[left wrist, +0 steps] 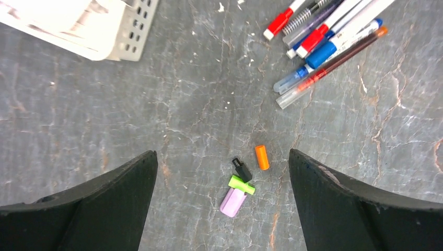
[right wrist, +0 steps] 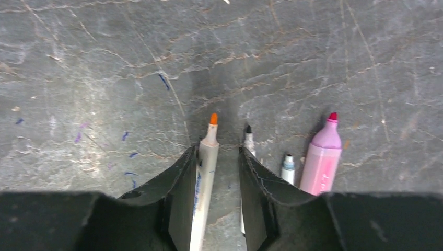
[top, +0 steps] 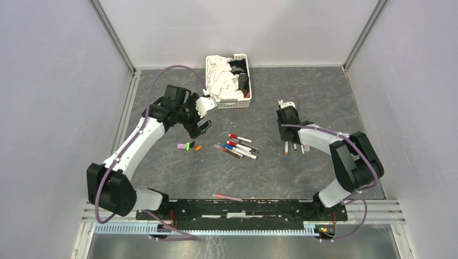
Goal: Open the pen caps
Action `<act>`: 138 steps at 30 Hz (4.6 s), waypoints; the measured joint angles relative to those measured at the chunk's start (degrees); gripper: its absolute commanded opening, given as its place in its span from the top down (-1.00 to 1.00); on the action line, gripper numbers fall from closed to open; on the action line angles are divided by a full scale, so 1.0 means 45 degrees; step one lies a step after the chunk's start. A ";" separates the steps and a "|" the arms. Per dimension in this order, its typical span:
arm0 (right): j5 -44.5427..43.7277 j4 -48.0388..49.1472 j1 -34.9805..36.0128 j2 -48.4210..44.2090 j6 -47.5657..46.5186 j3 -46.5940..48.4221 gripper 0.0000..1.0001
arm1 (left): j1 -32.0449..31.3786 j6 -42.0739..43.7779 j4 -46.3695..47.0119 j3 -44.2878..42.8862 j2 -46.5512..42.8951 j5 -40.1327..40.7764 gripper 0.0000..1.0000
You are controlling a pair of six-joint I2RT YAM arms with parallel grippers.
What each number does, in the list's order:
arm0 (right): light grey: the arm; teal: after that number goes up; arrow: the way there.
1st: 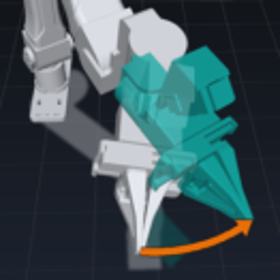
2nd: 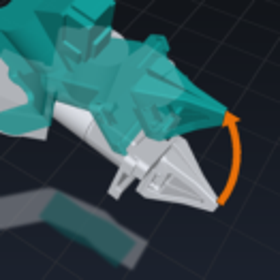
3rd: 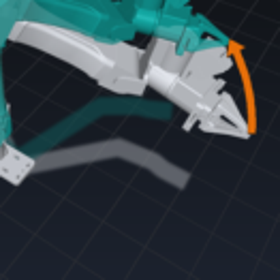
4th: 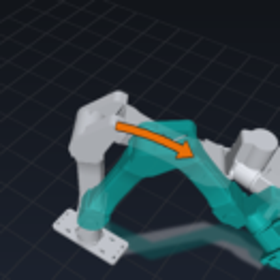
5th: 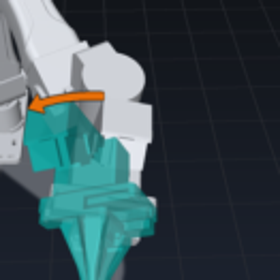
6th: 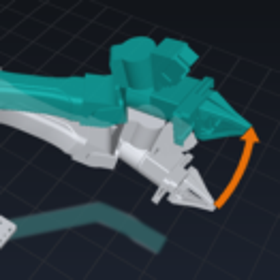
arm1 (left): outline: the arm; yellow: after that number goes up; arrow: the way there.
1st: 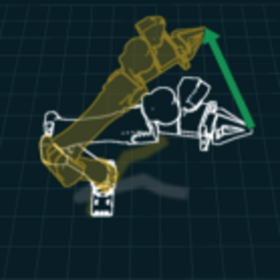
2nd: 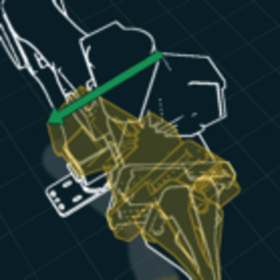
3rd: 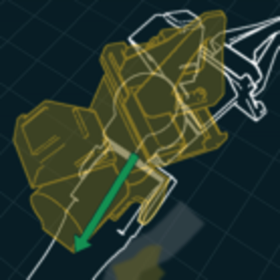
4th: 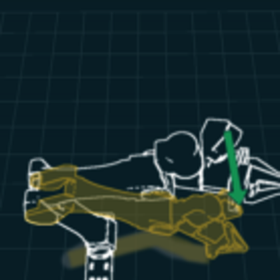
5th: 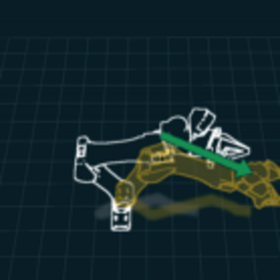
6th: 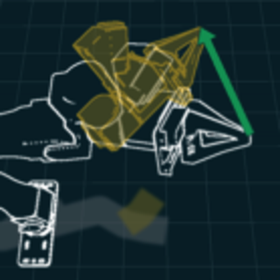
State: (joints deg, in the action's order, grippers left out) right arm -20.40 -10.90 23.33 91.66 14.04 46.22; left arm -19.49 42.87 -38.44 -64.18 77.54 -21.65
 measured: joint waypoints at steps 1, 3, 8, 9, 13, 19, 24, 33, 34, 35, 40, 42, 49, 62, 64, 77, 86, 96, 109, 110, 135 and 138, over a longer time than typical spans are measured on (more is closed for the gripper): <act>-0.0078 -0.0073 -0.0015 -0.0053 0.0000 -0.0019 0.19 | 0.0000 -0.0078 -0.0083 -0.0151 -0.0073 -0.0005 -1.00; -0.0219 -0.0272 -0.0049 -0.0209 -0.0073 -0.0078 0.21 | 0.0005 -0.0272 -0.0379 -0.0573 -0.0238 -0.0015 -1.00; -0.0510 -0.0602 -0.0058 -0.0845 -0.0243 -0.0219 0.25 | 0.0039 -0.0641 -0.0991 -0.1005 -0.0510 -0.0010 -1.00; -0.0554 -0.0656 -0.0058 -0.0971 -0.0277 -0.0219 0.25 | 0.0039 -0.0704 -0.1117 -0.1059 -0.0549 -0.0005 -1.00; -0.0578 -0.0792 0.0039 -0.1491 -0.0384 -0.0209 0.22 | 0.0053 -0.0816 -0.1438 -0.1214 -0.0729 0.0034 -1.00; 0.1112 -0.0981 0.1287 -0.1360 -0.0869 0.0971 0.13 | 0.0068 -0.1069 -0.1540 -0.1501 -0.0908 0.0044 -1.00; 0.3798 -0.0588 0.2535 0.0321 -0.1826 0.3347 0.12 | 0.0087 -0.1399 -0.1749 -0.1506 -0.0947 0.0102 -1.00; 0.6159 -0.0544 0.3497 0.3026 -0.3060 0.4707 0.18 | 0.0112 -0.1676 -0.2244 -0.1506 -0.1370 0.0296 -1.00; 0.6188 -0.0612 0.3487 0.3254 -0.3123 0.4707 0.20 | 0.0112 -0.1681 -0.2322 -0.1506 -0.1389 0.0369 -1.00; 0.6198 -0.0690 0.3483 0.3405 -0.3167 0.4707 0.22 | 0.0112 -0.1685 -0.2395 -0.1506 -0.1389 0.0379 -1.00; 0.6139 -0.0670 0.3478 0.3580 -0.3308 0.4711 0.32 | 0.0112 -0.1758 -0.2628 -0.1506 -0.1389 0.0413 -1.00; 0.6105 -0.0695 0.3478 0.3589 -0.3351 0.4711 0.37 | 0.0112 -0.1768 -0.2720 -0.1506 -0.1389 0.0408 -1.00; 0.5620 -0.0733 0.3468 0.3599 -0.3555 0.4711 0.38 | 0.0112 -0.1773 -0.2764 -0.1506 -0.1389 0.0364 -1.00; 0.5255 -0.0763 0.3449 0.3983 -0.3750 0.4964 0.95 | 0.0112 -0.1778 -0.2832 -0.1486 -0.1389 0.0209 -1.00; 0.5294 -0.0748 0.3424 0.3978 -0.3687 0.4959 1.00 | 0.0112 -0.1773 -0.2827 -0.1462 -0.1389 0.0005 -1.00; 0.9636 -0.0544 0.3191 0.0680 -0.2176 0.4061 1.00 | 0.0073 -0.0316 -0.2866 0.0729 -0.1651 -0.2846 -1.00; 1.3765 -0.0272 0.3774 -0.0219 -0.1049 0.3094 1.00 | -0.1326 0.1598 -0.2832 0.1137 -0.1783 -0.3517 -1.00; 1.5698 -0.0277 0.3963 0.0622 -0.0267 0.3405 1.00 | -0.2929 0.2458 -0.2885 0.1137 -0.1044 -0.3206 -0.38; 1.6874 -0.0355 0.4027 0.1098 0.0695 0.3750 0.65 | -0.3502 0.3512 -0.3594 0.1088 -0.0631 -0.2166 0.92; 1.6912 -0.0340 0.4017 0.1103 0.0811 0.3750 0.46 | -0.3565 0.3560 -0.3633 0.1069 -0.0563 -0.2118 0.95; 1.7286 0.0452 0.4439 0.1967 0.0423 0.3954 1.00 | -0.4046 0.3813 -0.3993 0.0389 -0.0151 -0.1418 0.96; 1.6757 0.0364 0.4221 0.1724 -0.0121 0.3740 1.00 | -0.4017 0.4119 -0.3507 0.0389 0.0136 -0.1258 0.96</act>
State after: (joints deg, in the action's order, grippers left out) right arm 55.00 -9.26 42.33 99.42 13.50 63.05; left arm -37.56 61.41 -54.22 -62.43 78.15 -27.31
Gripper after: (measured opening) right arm 0.044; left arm 0.272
